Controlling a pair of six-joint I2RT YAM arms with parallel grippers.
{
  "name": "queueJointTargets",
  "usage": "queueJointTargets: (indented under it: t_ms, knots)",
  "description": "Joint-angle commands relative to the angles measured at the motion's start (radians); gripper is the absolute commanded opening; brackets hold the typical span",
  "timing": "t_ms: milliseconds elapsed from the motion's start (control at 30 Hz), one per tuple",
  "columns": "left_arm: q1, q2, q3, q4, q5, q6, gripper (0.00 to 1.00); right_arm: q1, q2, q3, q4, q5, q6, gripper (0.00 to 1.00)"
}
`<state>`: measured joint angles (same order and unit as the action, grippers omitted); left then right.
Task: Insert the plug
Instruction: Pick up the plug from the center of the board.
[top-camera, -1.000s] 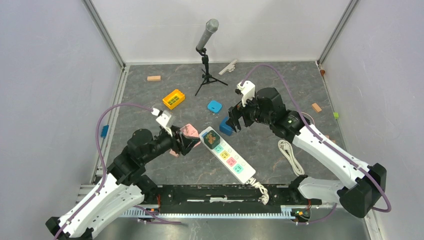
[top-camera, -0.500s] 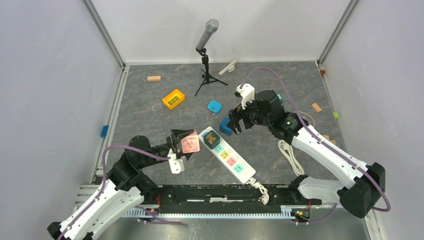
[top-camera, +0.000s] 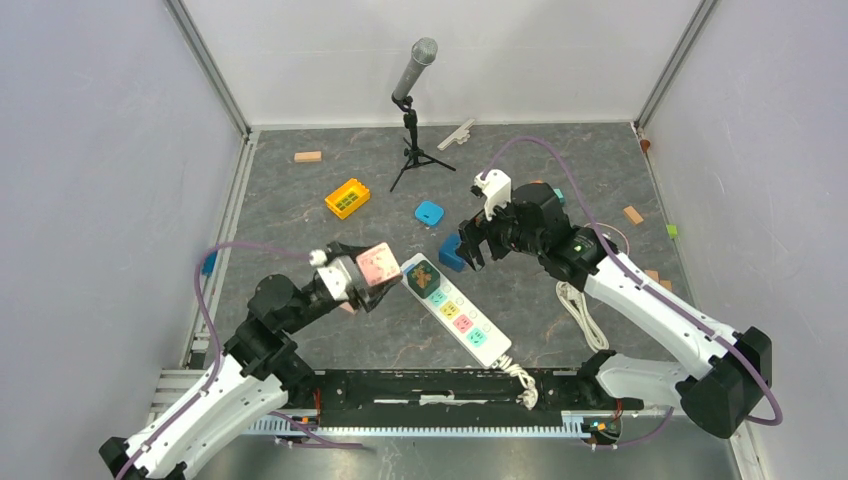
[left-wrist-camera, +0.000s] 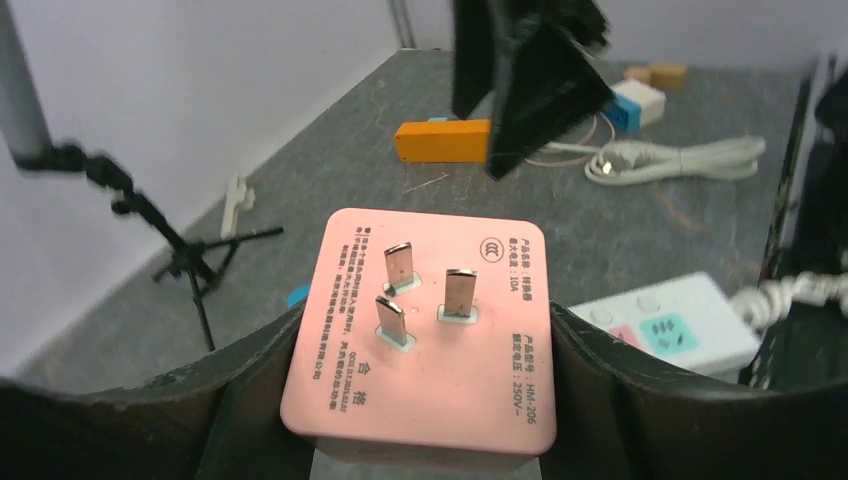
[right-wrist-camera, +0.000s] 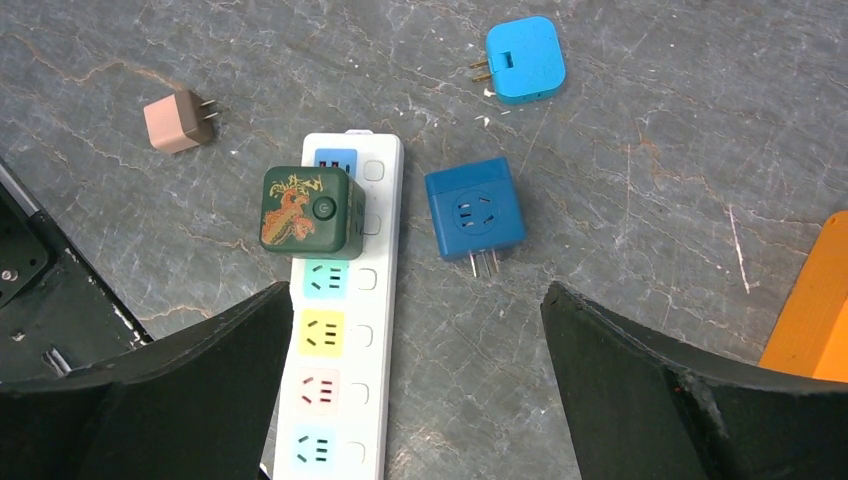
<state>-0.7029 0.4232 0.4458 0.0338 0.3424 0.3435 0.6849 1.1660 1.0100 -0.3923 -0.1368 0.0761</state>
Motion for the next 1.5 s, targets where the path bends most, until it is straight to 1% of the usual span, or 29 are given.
queueJointTargets:
  t_ms: [0, 67, 100, 167, 267, 333, 367, 433, 467, 533, 600, 700, 833, 900, 1167, 1333, 1467]
  knots:
    - [-0.001, 0.032, 0.01, 0.137, -0.333, -0.681, 0.06, -0.004, -0.036, -0.004, 0.021, 0.019, -0.009, 0.98]
    - [-0.001, 0.054, 0.024, 0.083, -0.455, -0.902, 0.03, -0.004, -0.042, -0.01, 0.027, 0.017, -0.014, 0.98]
    - [-0.002, 0.066, 0.031, 0.06, -0.483, -1.002, 0.02, -0.004, -0.041, -0.012, 0.028, 0.018, -0.017, 0.98]
    - [-0.001, 0.095, 0.031, 0.045, -0.504, -1.168, 0.02, -0.004, -0.043, -0.011, 0.03, 0.016, -0.021, 0.98]
    - [-0.002, 0.152, 0.039, 0.005, -0.529, -1.491, 0.02, -0.004, -0.053, -0.018, 0.051, 0.002, -0.007, 0.98]
    - [-0.001, 0.207, 0.048, -0.014, -0.52, -1.677, 0.02, -0.004, -0.069, -0.034, 0.079, -0.012, 0.01, 0.98]
    - [-0.001, 0.229, 0.056, -0.021, -0.508, -1.744, 0.02, -0.005, -0.08, -0.049, 0.102, -0.022, 0.015, 0.98]
    - [-0.001, 0.273, 0.08, -0.027, -0.485, -1.836, 0.02, -0.005, -0.101, -0.071, 0.143, -0.032, 0.028, 0.98]
    - [-0.001, 0.295, 0.092, -0.055, -0.475, -1.879, 0.02, -0.004, -0.108, -0.078, 0.159, -0.034, 0.037, 0.98]
    - [-0.001, 0.327, 0.094, -0.061, -0.456, -2.026, 0.02, -0.004, -0.121, -0.086, 0.19, -0.031, 0.053, 0.98]
    - [-0.001, 0.351, 0.074, -0.038, -0.429, -2.162, 0.02, -0.004, -0.133, -0.092, 0.217, -0.03, 0.065, 0.98]
    - [-0.001, 0.377, 0.029, 0.08, -0.399, -2.311, 0.02, -0.002, -0.145, -0.11, 0.28, -0.061, 0.087, 0.98]
    - [-0.001, 0.384, -0.009, 0.153, -0.401, -2.435, 0.02, 0.009, -0.117, -0.104, 0.336, -0.137, 0.116, 0.98]
    - [-0.001, 0.385, -0.017, 0.176, -0.405, -2.467, 0.02, 0.033, -0.096, -0.09, 0.345, -0.146, 0.124, 0.98]
    - [-0.002, 0.396, -0.023, 0.225, -0.389, -2.489, 0.02, 0.157, -0.011, -0.055, 0.447, -0.141, 0.146, 0.98]
    - [-0.001, 0.4, -0.022, 0.236, -0.376, -2.486, 0.02, 0.182, 0.034, -0.041, 0.492, -0.139, 0.161, 0.98]
    - [-0.001, 0.396, -0.021, 0.236, -0.369, -2.484, 0.02, 0.191, 0.068, -0.022, 0.497, -0.129, 0.167, 0.98]
